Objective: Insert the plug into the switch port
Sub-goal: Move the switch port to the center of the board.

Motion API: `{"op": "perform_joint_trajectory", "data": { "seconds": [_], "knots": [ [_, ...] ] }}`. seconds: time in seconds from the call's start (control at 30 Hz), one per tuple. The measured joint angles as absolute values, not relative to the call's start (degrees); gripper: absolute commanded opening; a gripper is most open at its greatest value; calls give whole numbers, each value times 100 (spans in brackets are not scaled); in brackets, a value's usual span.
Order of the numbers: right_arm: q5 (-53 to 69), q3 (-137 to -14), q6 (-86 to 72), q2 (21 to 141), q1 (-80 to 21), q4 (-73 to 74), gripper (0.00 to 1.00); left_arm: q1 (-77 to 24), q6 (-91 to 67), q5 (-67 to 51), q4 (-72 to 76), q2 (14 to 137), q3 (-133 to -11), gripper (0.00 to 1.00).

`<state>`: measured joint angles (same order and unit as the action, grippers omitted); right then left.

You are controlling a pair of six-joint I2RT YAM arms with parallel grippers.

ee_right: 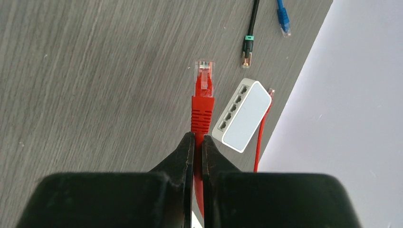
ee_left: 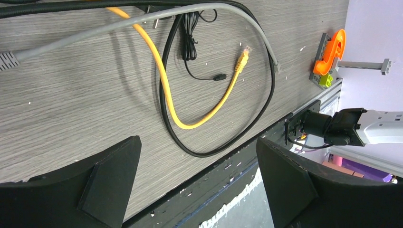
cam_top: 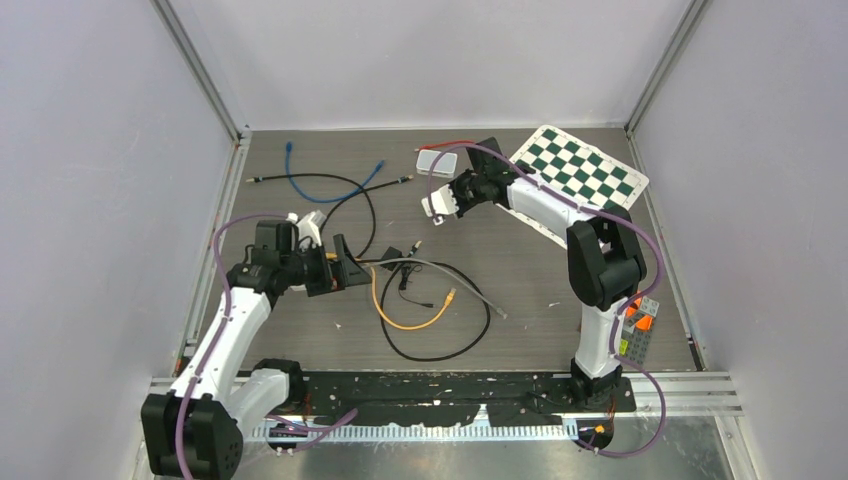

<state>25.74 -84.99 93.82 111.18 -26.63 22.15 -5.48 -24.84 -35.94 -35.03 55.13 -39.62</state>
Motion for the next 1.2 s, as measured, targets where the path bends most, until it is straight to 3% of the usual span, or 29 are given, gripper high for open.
{"op": "perform_joint_trajectory", "data": {
  "seconds": [1.2],
  "knots": [
    [2228,-7679,9802,10442,-3002,2764,5,-548,-2696,-3920,-3026,5682,-3913,94]
  ]
}}
